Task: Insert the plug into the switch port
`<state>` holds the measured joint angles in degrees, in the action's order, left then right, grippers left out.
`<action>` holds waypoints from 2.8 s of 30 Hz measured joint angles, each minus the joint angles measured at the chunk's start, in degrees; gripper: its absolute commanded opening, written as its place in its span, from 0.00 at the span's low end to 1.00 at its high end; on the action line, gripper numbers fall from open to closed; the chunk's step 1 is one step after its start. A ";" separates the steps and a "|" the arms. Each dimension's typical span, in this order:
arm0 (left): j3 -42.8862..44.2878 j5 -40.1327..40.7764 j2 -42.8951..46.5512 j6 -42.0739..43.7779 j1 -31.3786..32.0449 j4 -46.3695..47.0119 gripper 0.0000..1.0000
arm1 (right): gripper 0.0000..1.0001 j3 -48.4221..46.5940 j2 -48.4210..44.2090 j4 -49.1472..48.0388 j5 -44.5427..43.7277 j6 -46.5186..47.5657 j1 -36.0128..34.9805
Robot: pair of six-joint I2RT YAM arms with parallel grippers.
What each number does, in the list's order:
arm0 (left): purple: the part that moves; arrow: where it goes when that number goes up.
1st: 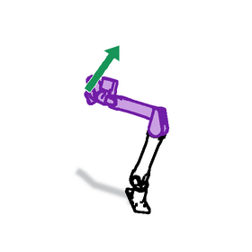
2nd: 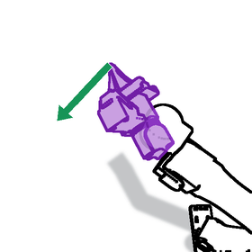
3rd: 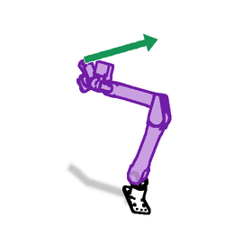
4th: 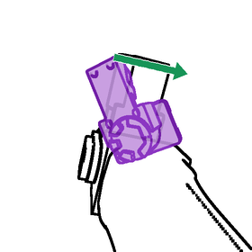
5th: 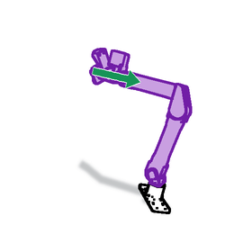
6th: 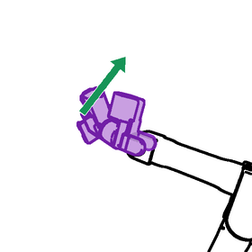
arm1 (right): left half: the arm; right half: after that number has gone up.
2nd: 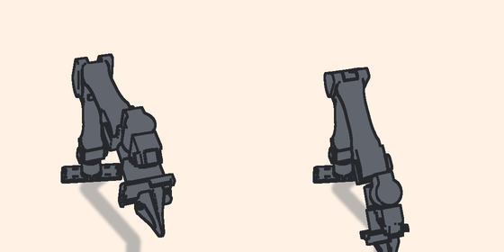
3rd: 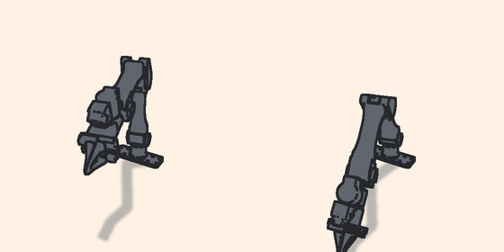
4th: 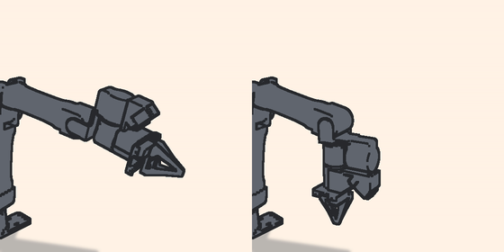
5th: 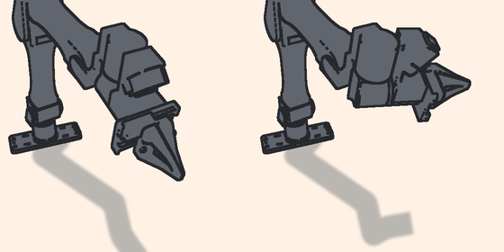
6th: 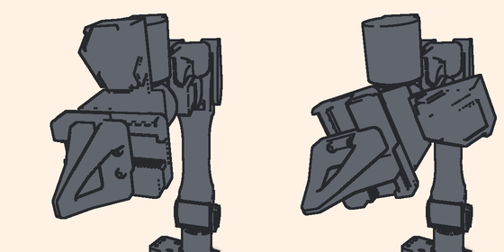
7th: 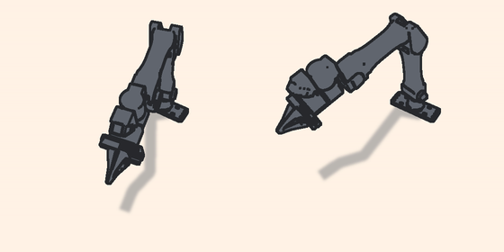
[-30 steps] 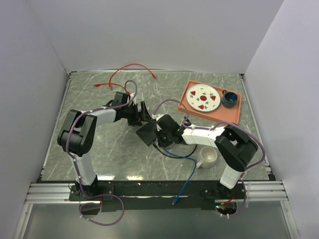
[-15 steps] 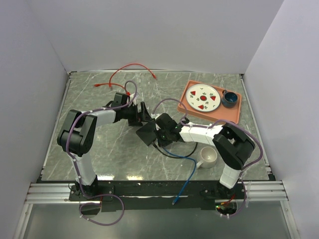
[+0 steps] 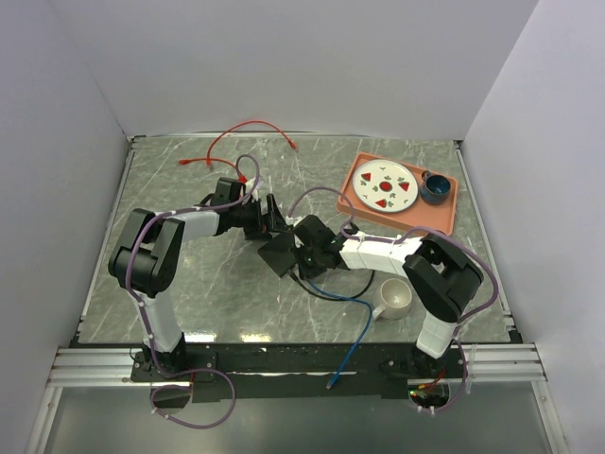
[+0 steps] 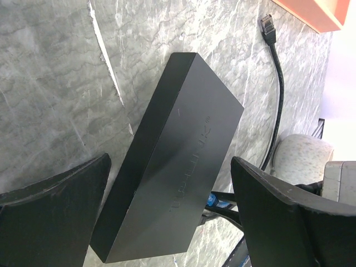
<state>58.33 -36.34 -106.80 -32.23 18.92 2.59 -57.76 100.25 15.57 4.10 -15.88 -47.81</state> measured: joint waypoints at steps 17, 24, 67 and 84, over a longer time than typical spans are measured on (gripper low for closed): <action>-1.36 -1.33 -0.31 -0.22 -0.09 3.04 0.98 | 0.00 -0.44 0.22 0.59 -0.59 -2.01 -0.44; -2.56 -1.64 0.15 -0.20 -0.17 4.63 0.98 | 0.00 -1.62 0.92 1.90 -1.86 -2.97 -0.66; -7.19 -0.42 1.20 1.14 2.73 11.52 0.75 | 0.00 0.81 -0.55 -0.44 -4.11 -3.52 -1.07; -7.19 2.19 0.79 2.95 5.14 12.41 0.64 | 0.00 1.97 -1.57 -0.20 -4.79 -3.28 -1.36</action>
<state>51.13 -34.15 -106.02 -29.28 24.05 15.00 -55.79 98.67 15.38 -0.69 -19.16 -49.17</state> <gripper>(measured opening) 0.654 0.153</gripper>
